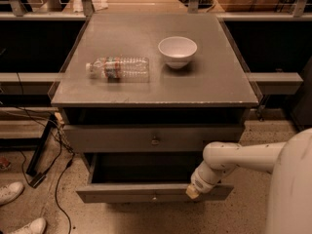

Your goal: Open middle drawer

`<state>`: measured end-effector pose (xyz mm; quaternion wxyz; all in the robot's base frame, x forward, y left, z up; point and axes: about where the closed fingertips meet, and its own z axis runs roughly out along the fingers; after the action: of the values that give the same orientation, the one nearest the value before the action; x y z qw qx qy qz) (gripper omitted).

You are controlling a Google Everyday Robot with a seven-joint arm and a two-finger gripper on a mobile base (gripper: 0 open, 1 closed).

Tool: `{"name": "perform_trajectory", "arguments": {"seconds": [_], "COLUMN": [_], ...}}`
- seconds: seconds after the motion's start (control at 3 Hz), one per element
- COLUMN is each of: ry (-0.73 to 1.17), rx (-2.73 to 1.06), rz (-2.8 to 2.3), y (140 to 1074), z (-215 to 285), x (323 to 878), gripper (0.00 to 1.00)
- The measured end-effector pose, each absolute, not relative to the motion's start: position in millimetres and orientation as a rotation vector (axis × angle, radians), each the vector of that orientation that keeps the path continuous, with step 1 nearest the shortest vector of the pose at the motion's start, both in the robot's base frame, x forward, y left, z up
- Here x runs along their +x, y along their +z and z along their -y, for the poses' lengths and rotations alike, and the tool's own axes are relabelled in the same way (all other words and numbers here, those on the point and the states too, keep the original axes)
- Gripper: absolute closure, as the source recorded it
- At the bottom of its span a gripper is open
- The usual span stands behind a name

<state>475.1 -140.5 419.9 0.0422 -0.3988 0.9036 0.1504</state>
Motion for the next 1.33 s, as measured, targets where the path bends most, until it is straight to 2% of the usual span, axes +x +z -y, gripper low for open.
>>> {"name": "perform_trajectory", "arguments": {"seconds": [1.33], "ry": [0.466], "rx": [-1.223], "rz": [-2.778], "y": [425.0], "z": [148.5], "x": [478.5], "gripper": [1.00]}}
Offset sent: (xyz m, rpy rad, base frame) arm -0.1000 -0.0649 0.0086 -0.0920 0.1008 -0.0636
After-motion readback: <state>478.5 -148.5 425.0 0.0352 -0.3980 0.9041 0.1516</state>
